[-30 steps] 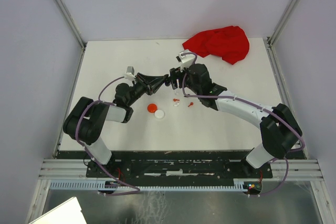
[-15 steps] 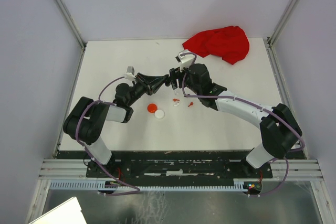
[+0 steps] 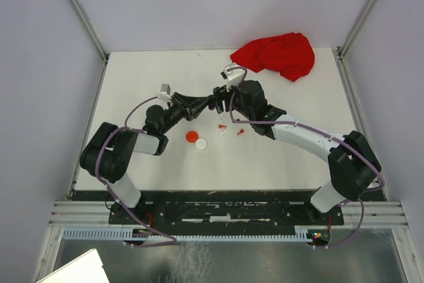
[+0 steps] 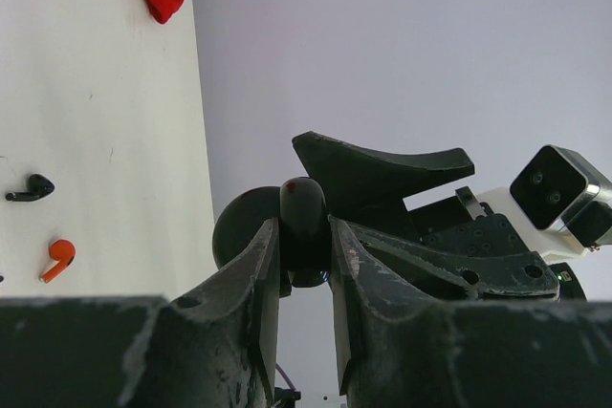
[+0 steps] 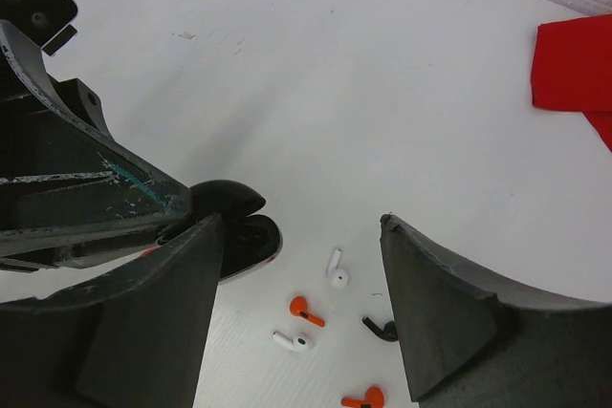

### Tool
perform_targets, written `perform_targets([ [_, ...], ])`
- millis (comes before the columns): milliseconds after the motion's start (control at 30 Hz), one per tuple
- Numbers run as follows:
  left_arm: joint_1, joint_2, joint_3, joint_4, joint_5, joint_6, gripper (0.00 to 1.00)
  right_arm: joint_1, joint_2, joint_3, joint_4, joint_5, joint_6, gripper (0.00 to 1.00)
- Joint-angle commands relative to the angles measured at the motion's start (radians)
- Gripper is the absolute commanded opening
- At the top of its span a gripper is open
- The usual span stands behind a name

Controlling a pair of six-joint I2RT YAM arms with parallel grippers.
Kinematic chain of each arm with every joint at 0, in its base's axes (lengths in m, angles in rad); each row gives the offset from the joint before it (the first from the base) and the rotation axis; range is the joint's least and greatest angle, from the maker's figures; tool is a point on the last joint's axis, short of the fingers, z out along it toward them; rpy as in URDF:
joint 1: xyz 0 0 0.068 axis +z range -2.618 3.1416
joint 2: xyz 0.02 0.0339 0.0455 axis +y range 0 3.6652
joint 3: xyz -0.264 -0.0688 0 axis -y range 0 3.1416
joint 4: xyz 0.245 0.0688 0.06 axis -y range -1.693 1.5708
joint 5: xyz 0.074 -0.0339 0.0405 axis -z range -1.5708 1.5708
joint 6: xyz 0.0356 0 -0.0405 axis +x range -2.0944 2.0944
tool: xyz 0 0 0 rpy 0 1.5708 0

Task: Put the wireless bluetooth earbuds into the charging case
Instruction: Adjust the earbud with the charging case, then pick up the earbud from the center of the board.

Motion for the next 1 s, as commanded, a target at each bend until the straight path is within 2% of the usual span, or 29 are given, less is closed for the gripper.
perform_targets([
  [0, -0.006, -0.009, 0.027, 0.056, 0.014, 0.033, 0.03, 0.008, -0.014, 0.035, 0.031, 0.003, -0.003, 0.75],
  [133, -0.006, -0.011, 0.023, 0.054, 0.009, 0.032, 0.03, 0.004, -0.053, -0.004, 0.072, 0.119, 0.017, 0.78],
  [300, -0.006, -0.006, 0.023, 0.06, 0.009, 0.029, 0.03, 0.001, -0.062, 0.002, 0.05, 0.132, 0.013, 0.78],
  [433, -0.001, -0.014, 0.011, 0.058, -0.001, 0.028, 0.03, -0.005, -0.086, -0.012, 0.046, 0.205, 0.041, 0.79],
  [600, 0.059, -0.058, -0.043, 0.055, -0.034, 0.036, 0.03, -0.039, -0.09, 0.036, -0.148, 0.319, 0.106, 0.8],
  [700, 0.091, -0.116, -0.087, 0.021, -0.069, 0.061, 0.03, -0.074, -0.05, 0.097, -0.311, 0.281, 0.143, 0.8],
  [800, 0.106, -0.179, -0.108, -0.048, -0.091, 0.107, 0.03, -0.094, 0.047, 0.201, -0.543, 0.257, 0.163, 0.79],
  [967, 0.108, -0.229, -0.116, -0.103, -0.091, 0.143, 0.03, -0.098, 0.154, 0.253, -0.647, 0.198, 0.204, 0.78],
])
